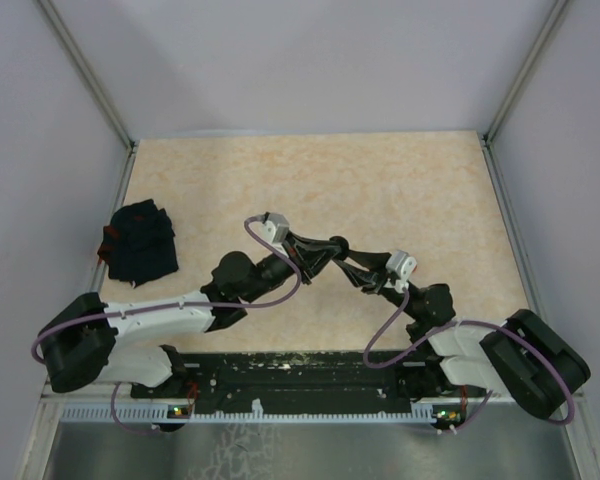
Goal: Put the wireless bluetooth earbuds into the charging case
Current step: Place the earbud in the charging case.
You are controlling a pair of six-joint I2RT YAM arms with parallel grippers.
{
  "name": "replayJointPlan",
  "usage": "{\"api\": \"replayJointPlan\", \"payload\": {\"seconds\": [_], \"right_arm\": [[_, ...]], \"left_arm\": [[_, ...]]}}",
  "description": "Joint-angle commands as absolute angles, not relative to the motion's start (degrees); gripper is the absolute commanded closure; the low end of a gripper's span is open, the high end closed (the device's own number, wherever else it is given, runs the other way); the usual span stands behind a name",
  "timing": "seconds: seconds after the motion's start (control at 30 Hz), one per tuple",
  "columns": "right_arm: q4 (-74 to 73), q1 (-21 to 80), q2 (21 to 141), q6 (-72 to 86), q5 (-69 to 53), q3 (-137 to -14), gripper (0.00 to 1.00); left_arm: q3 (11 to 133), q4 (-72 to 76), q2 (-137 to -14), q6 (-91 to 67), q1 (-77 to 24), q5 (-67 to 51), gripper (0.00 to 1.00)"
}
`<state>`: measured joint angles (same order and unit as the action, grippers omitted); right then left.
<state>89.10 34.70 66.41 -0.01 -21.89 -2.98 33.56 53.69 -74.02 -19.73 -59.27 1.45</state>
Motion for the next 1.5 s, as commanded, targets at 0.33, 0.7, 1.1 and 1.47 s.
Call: {"api": "replayJointPlan", "payload": {"seconds": [0.33,0.7,1.1,1.47], "right_arm": [[98.79,34.72,64.97,0.38,-21.85,-3.43,1.00],[98.75,34.72,65.06,0.70,-22.09,-3.52,1.00],[98.78,34.72,64.20,1.13,-22.59,-3.43,1.00],[98.78,34.72,63.95,1.40,-22.59,-3.34,1.00]], "left_arm": [[36.38,45.87,-75.07,-19.38,-59.62,4.27,0.90],[36.56,42.96,-74.29,-18.10,-59.67,5.66,0.82],[36.63,41.14,-72.89,-17.26,-59.63,7.23,0.70],[37.41,39.90,-71.87,-17.27,-59.65,6.30,0.60]]}}
